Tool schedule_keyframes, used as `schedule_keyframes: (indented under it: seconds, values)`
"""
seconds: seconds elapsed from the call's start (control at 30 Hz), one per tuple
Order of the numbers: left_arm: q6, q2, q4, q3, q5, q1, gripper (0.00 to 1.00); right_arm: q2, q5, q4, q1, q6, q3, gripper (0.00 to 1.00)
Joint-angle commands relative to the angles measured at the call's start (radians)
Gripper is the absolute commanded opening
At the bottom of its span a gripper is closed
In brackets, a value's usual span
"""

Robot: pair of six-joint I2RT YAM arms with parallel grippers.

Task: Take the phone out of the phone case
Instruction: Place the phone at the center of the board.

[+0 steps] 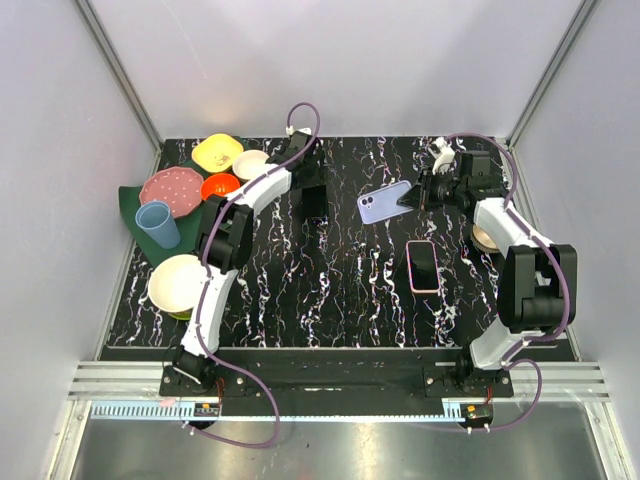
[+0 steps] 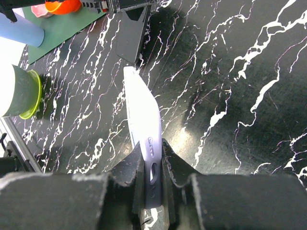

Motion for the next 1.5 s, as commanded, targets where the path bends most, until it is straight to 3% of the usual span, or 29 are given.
schedule_keyframes:
  seconds: [0.0, 0.07, 0.23, 0.63, 0.77, 0.83, 0.9, 1.07, 1.1, 1.33, 1.47]
  values:
    - [-0.043, 0.007, -0.011, 0.07, -0.037, -0.002, 0.05, -0.061, -0.041, 0.064, -0.004, 0.017, -0.007, 0.0]
    - [-0.032, 0.009, -0.012, 0.067, -0.05, -0.004, 0.07, -0.072, -0.038, 0.064, -0.004, 0.012, -0.008, 0.0]
    - [-0.017, 0.019, -0.011, 0.073, -0.058, -0.007, 0.27, -0.089, -0.038, 0.07, -0.004, 0.009, -0.013, 0.0]
    - [-0.011, 0.03, -0.007, 0.086, -0.063, -0.016, 0.45, -0.12, -0.041, 0.072, -0.004, 0.008, -0.024, 0.0]
    - [-0.006, 0.016, -0.004, 0.087, -0.047, -0.016, 0.62, -0.116, -0.04, 0.069, -0.004, 0.006, -0.021, 0.0]
    - [-0.009, 0.012, -0.004, 0.077, -0.044, -0.016, 0.63, -0.118, -0.04, 0.067, -0.004, 0.005, -0.021, 0.0]
    - [-0.015, 0.003, -0.004, 0.063, -0.054, -0.016, 0.77, -0.12, -0.04, 0.067, -0.004, 0.003, -0.022, 0.0]
    - [-0.009, -0.001, -0.003, 0.055, -0.075, -0.016, 0.92, -0.126, -0.041, 0.066, -0.002, 0.003, -0.025, 0.0]
    - [-0.011, -0.002, -0.004, 0.052, -0.077, -0.016, 0.99, -0.127, -0.04, 0.066, -0.004, 0.002, -0.025, 0.0]
    - [0.052, -0.091, 0.003, 0.044, -0.063, -0.015, 0.99, -0.121, -0.038, 0.037, -0.004, -0.049, -0.019, 0.0]
    - [0.101, -0.233, 0.069, -0.069, 0.052, -0.004, 0.99, -0.103, -0.055, -0.023, -0.004, -0.095, 0.006, 0.0]
